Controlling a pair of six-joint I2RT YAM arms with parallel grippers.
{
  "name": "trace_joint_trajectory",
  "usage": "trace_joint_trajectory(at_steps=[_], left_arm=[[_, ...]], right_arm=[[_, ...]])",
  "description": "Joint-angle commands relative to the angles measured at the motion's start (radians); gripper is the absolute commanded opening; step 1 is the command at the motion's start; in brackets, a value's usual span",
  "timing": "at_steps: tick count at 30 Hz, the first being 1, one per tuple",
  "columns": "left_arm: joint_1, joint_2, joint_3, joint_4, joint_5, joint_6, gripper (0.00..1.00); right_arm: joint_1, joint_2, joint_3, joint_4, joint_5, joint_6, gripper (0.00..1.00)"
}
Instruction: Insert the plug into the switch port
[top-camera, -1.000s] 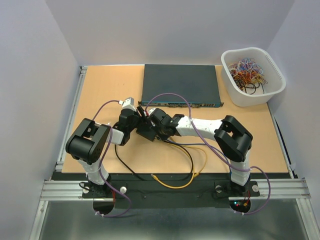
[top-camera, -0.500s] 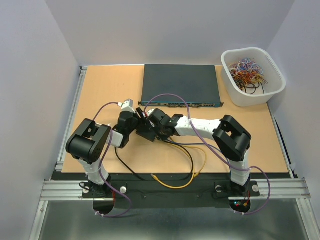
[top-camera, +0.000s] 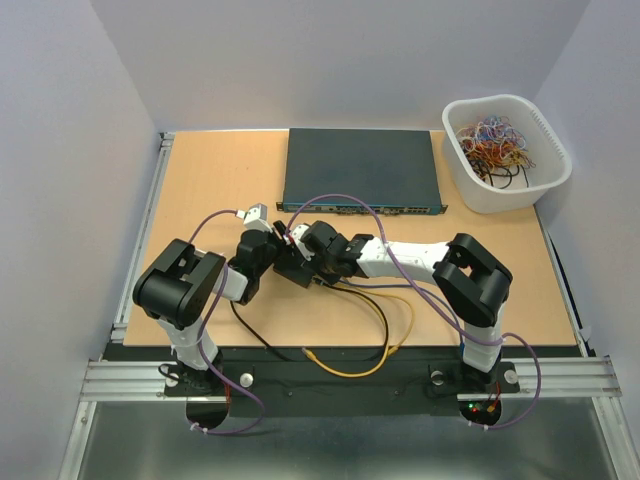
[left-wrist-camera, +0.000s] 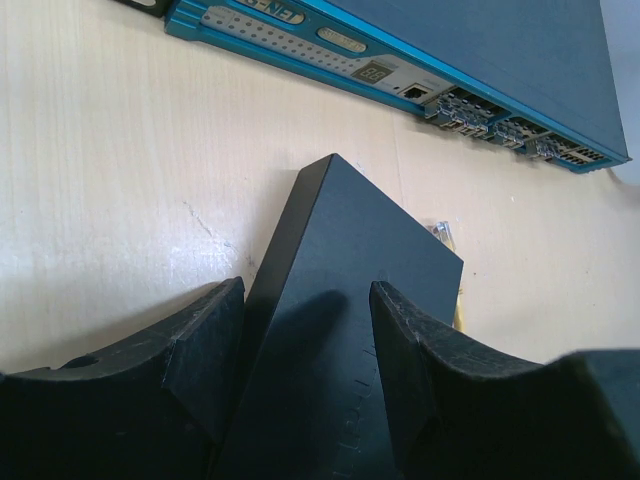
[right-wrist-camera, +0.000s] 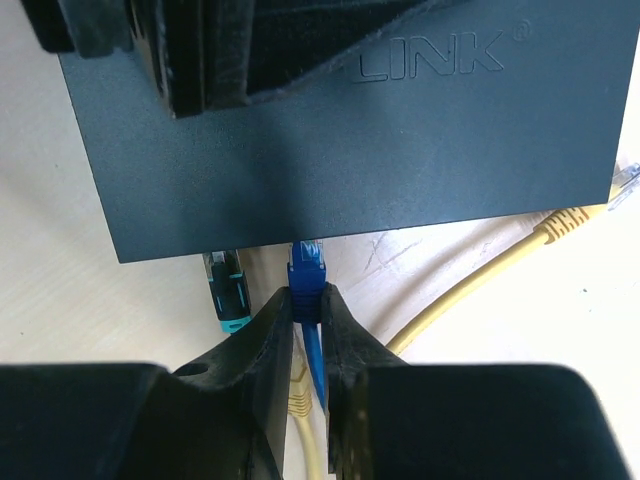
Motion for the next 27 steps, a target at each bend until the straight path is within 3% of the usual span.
trace_joint_trajectory(at_steps=[1,12,27], left_arm=[[-0.073,0.016,-0.06,-0.128,0.093,-0.027,0.63],[-0.121,0.016,-0.118,-0.054,0.104,-0.039,0.62],[-0.13,0.018,-0.103,-0.06,0.11,-0.033,0.6]], right_arm=[[0.013,-0.059,0.027,0.263,-0.052,-0.045,0.0],[0.014,-0.054,-0.016,0.434,-0.087,-0.056,0.01],[0.013,-0.004,0.11,0.446,-0.258,-0.08,0.0]])
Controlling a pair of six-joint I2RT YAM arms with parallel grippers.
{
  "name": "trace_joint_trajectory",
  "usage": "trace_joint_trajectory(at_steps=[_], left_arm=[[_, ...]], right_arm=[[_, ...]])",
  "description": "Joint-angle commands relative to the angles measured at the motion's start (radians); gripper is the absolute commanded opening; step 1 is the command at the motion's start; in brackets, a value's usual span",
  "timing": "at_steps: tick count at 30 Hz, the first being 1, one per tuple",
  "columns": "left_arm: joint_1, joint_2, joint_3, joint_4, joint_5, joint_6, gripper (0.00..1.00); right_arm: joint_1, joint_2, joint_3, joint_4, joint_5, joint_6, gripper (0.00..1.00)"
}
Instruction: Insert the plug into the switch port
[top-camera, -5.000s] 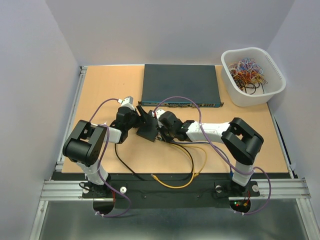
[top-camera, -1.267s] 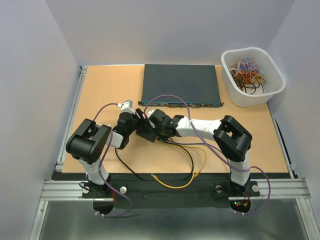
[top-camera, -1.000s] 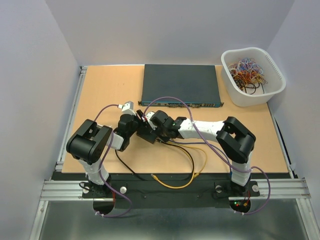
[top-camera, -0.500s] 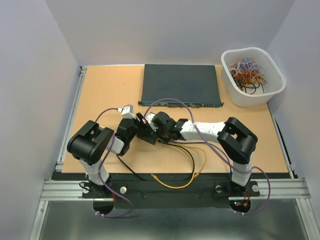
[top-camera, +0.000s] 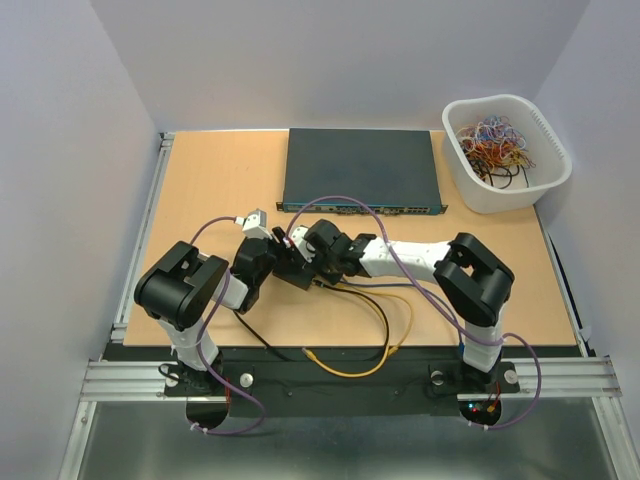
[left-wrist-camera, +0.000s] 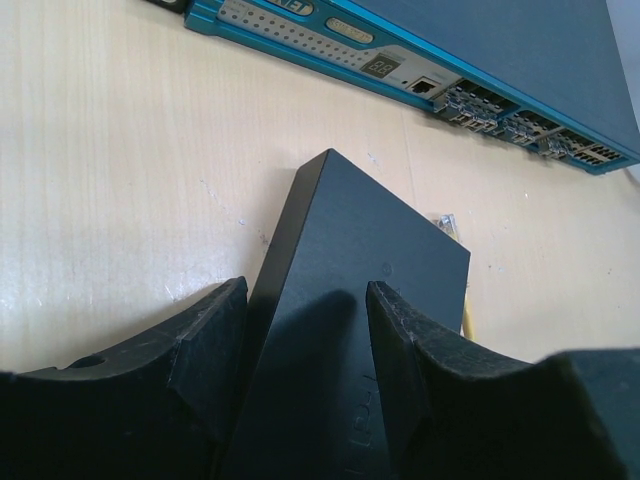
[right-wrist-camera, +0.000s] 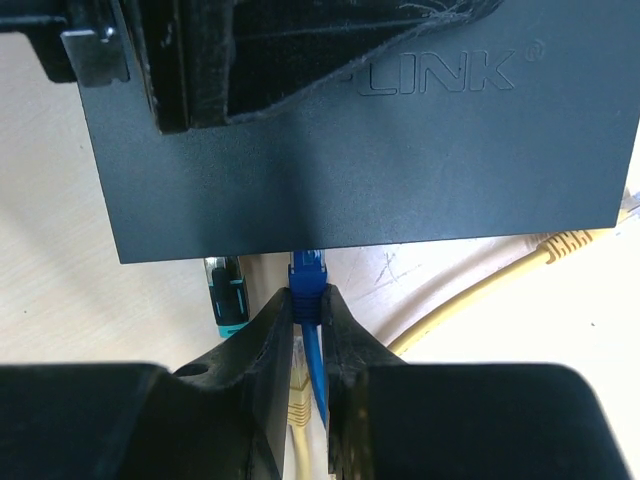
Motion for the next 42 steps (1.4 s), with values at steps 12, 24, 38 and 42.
trace_joint_trajectory(at_steps=[12,24,38,42], left_arm=[[-0.014,-0.156,0.08,-0.517,0.164,0.022,0.61],[0.069,-0.186,0.08,-0.572,0.17,0.015,0.65],[0.204,-0.334,0.253,-0.825,0.045,0.095,0.7],[0.22,-0.394,0.224,-0.798,0.012,0.093,0.71]], right_arm=[[0.033,0.045,0.132,0.436,-0.174,0.069,0.0],[0.033,0.045,0.082,0.434,-0.088,0.091,0.11],[0.033,-0.132,-0.058,0.379,0.077,0.054,0.51],[0.033,-0.217,-0.108,0.373,0.186,0.059,0.55]])
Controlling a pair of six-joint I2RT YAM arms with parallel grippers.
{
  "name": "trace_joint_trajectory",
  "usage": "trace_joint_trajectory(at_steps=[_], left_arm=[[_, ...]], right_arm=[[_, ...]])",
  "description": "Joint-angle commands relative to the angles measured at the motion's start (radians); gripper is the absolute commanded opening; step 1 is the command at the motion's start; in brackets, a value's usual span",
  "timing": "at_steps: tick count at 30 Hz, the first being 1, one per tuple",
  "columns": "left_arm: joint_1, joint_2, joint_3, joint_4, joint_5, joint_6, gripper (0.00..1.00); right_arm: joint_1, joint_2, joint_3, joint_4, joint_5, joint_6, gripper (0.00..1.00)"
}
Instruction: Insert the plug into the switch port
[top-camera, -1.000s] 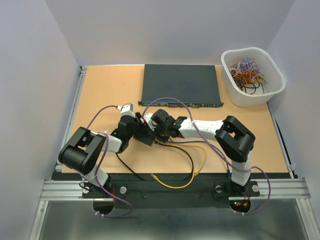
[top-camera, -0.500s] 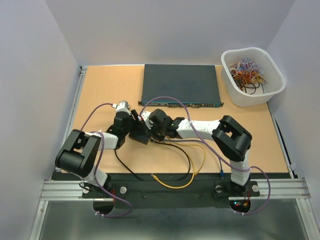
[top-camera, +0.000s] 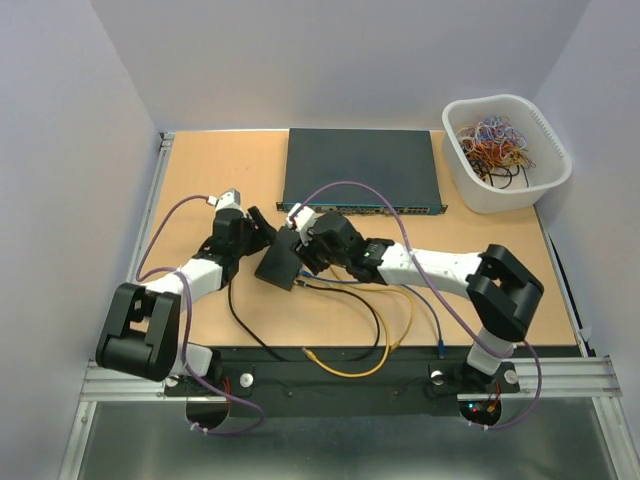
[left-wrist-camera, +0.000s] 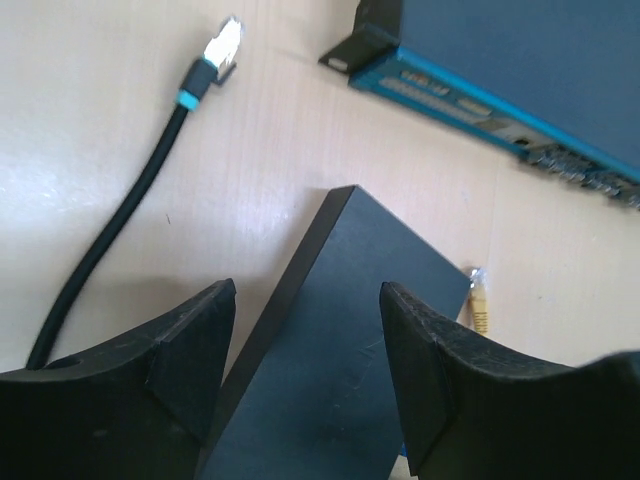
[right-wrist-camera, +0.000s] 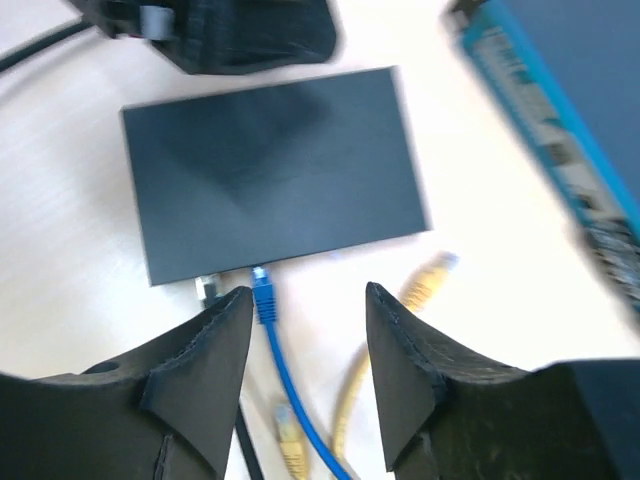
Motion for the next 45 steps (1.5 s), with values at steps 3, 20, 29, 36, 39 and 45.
trace_joint_trajectory(at_steps=[3,20,29,36,39,45], left_arm=[[0.02,-0.091,0.001,0.011,-0.038,0.033,0.71],[0.02,-0.158,-0.074,0.053,-0.062,0.041,0.71],[0.022,-0.16,-0.081,0.057,-0.054,0.039,0.7],[0.022,-0.16,-0.079,0.056,-0.057,0.042,0.7],[0.02,-0.158,-0.079,0.056,-0.059,0.042,0.7],[0.02,-0.155,-0.079,0.057,-0.056,0.042,0.7]], right_arm=[[0.008,-0.117,-0.055,0.048,0.2,0.02,0.57],[-0.004,0.128,0.037,-0.027,0.347,0.13,0.52],[-0.017,0.235,0.082,-0.027,0.396,0.153,0.5],[-0.05,0.26,0.073,-0.027,0.418,0.184,0.39],[-0.053,0.248,0.048,-0.027,0.413,0.192,0.38],[-0.064,0.246,0.013,-0.027,0.338,0.221,0.28]])
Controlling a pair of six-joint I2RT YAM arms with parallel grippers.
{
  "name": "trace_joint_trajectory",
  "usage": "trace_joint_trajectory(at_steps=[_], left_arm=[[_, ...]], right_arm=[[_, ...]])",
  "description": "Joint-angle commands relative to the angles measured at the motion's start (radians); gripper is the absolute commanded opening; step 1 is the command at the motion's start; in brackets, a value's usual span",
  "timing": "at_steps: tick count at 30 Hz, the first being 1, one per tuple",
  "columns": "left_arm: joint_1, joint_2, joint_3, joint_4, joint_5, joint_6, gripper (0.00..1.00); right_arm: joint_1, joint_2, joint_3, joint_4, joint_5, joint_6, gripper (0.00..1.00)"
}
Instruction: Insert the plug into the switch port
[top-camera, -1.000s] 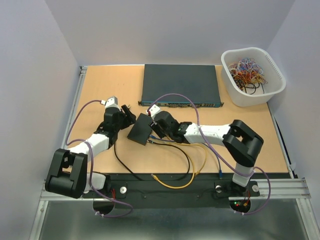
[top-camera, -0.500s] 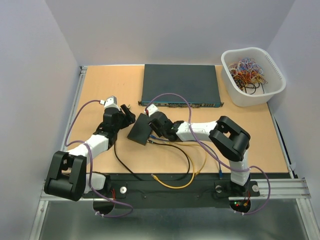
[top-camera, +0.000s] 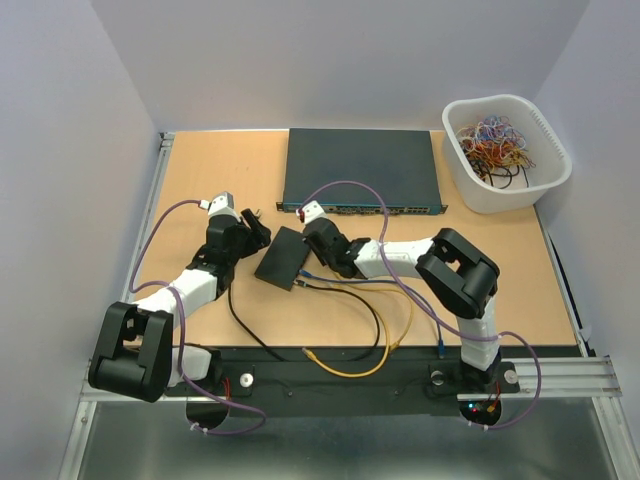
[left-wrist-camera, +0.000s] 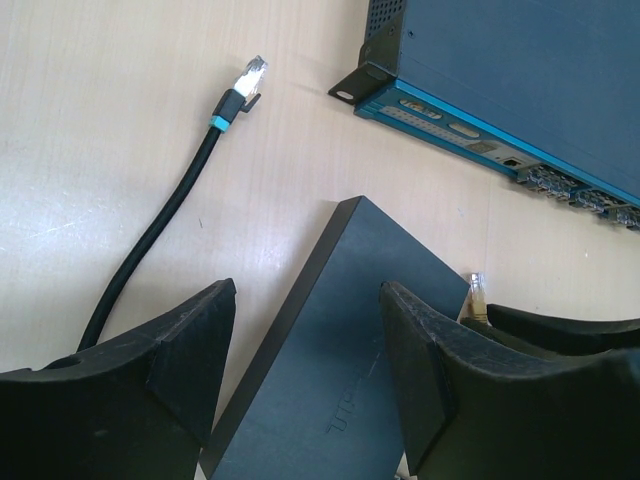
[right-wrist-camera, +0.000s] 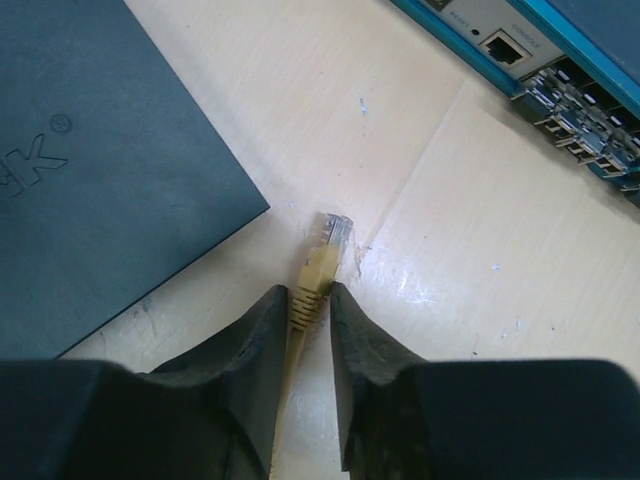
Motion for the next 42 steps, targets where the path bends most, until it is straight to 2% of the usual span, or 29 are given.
trace_joint_trajectory(at_steps=[1,3,6,12,15,19,23,26,33,36,42], left_arm=[[0.005,-0.025,-0.012,0.036,-0.011,0.016,0.69],[0.003,-0.022,-0.012,0.036,-0.013,0.017,0.68],[0.005,-0.027,-0.008,0.034,-0.014,0.016,0.67],[-0.003,-0.134,-0.008,0.04,-0.002,-0.001,0.64],[-0.018,-0.217,-0.047,0.109,0.065,-0.018,0.62],[-0.04,-0.308,-0.109,0.241,0.204,-0.015,0.61],[-0.049,-0.349,-0.175,0.481,0.357,-0.052,0.61],[-0.07,-0.345,-0.219,0.626,0.455,-0.076,0.54],[-0.121,-0.283,-0.296,0.928,0.587,-0.158,0.53],[-0.127,-0.254,-0.31,1.005,0.61,-0.179,0.53],[-0.147,-0.228,-0.308,1.008,0.607,-0.17,0.54]], right_arm=[[-0.014,0.019,-0.045,-0.037,-0.074,0.043,0.21],[-0.014,0.022,-0.05,-0.038,-0.102,0.047,0.15],[-0.016,0.015,-0.051,-0.037,-0.12,0.054,0.0],[-0.014,-0.111,-0.102,-0.006,-0.037,-0.012,0.0],[-0.019,-0.264,-0.157,0.037,-0.051,-0.051,0.0],[-0.028,-0.424,-0.266,0.141,-0.213,-0.063,0.0],[-0.036,-0.539,-0.376,0.29,-0.448,-0.06,0.0],[-0.054,-0.579,-0.406,0.314,-0.59,-0.046,0.0],[-0.121,-0.659,-0.429,0.359,-0.875,0.003,0.0],[-0.154,-0.677,-0.441,0.377,-0.945,0.024,0.0],[-0.175,-0.699,-0.466,0.426,-1.039,0.057,0.0]])
